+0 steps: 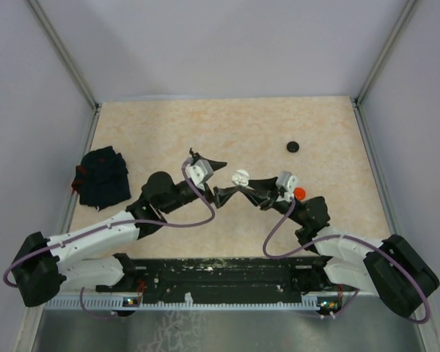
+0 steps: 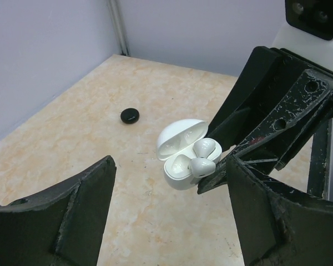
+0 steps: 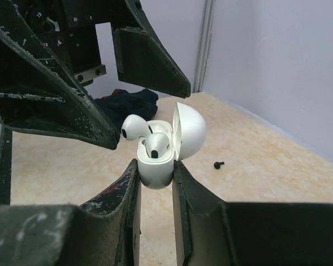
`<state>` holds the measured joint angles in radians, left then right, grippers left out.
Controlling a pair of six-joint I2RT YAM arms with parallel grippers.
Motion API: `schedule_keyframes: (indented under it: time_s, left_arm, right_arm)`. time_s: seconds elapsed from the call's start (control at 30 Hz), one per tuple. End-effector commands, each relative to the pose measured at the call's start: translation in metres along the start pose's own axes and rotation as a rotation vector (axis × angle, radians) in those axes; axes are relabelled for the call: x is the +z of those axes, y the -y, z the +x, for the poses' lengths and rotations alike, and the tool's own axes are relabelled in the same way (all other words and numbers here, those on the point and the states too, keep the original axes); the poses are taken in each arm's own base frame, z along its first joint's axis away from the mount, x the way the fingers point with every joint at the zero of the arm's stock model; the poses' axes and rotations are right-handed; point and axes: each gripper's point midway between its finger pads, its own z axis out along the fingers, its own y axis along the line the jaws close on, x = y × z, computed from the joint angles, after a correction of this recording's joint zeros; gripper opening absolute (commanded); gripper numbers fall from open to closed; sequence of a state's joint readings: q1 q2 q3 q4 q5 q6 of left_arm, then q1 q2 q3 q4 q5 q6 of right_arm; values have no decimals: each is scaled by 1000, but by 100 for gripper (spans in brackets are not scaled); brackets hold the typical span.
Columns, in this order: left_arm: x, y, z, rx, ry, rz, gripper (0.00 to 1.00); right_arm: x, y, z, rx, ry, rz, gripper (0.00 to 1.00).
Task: Insert the wireless bluetooth earbuds into the charging case
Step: Place the earbud in the charging case.
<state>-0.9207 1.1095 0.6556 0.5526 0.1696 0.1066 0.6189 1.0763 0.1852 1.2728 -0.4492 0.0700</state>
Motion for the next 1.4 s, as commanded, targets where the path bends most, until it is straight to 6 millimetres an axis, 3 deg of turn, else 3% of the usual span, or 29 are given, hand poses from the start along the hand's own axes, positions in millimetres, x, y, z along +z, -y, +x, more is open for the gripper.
schedule_keyframes:
  time_s: [0.0,0.8,1.03,1.23,1.37]
  left_arm:
    - [5,-7,-11,-37,14,-49,85]
    - [-18,-41,-2,-72,-18,-265,83]
    - [-20,-36,-6,-72,-25,-211,83]
    - [-29,-31,-16,-175,-32,-47,85]
    - [-29,-17,-22,-256,-44,91,88]
  right_arm:
    - [5,2,-23,-47,79,1,0]
    - [4,-1,-25,-50,85,-8,0]
    - [3,-5,-22,-50,73,-31,0]
    - [4,-11,-16,-46,58,-70,0]
    - [5,-17,-15,-47,57,-108,0]
